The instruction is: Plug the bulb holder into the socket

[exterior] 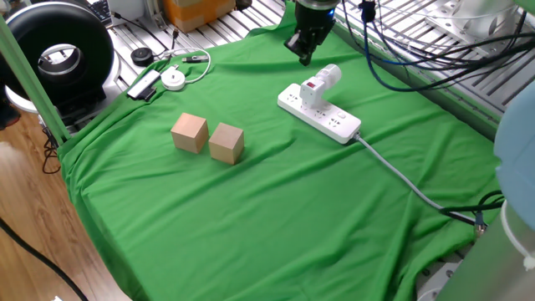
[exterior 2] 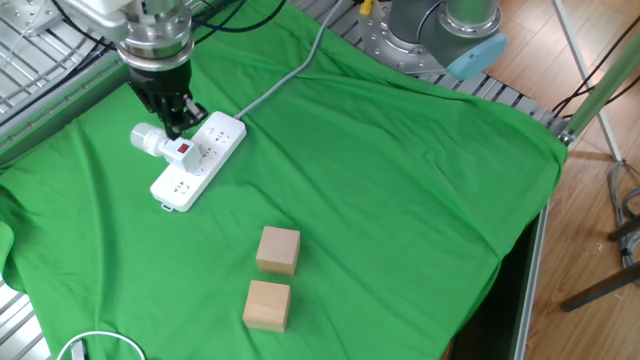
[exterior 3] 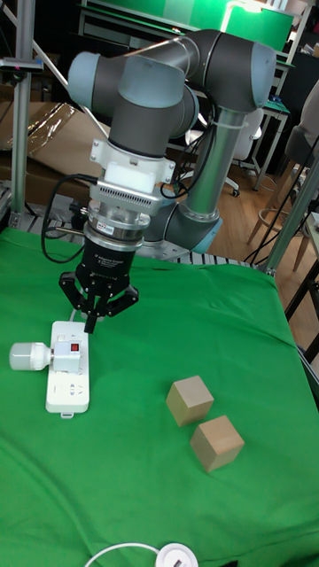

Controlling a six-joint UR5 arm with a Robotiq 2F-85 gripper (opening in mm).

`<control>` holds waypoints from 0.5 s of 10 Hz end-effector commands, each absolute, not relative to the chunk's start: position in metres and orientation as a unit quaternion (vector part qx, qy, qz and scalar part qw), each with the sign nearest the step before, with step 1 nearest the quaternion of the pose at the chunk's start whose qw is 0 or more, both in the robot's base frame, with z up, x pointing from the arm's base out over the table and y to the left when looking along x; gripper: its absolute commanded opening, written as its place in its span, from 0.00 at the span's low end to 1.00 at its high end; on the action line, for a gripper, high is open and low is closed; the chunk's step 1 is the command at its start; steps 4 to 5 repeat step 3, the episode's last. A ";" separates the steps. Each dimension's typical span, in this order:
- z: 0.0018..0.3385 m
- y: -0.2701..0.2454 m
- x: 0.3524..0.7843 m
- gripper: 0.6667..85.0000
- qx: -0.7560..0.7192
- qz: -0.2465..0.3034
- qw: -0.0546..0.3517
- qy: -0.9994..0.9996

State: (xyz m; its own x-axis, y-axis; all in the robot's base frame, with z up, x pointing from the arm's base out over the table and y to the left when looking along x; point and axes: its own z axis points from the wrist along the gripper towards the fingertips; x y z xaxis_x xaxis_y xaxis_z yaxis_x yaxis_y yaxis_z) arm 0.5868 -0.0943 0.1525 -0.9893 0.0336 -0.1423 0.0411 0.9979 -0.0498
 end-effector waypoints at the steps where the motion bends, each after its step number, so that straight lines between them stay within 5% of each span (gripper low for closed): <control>1: 0.152 -0.091 0.593 0.01 0.044 -0.022 0.078 0.996; 5: 0.151 -0.089 0.593 0.01 0.041 -0.020 0.076 0.996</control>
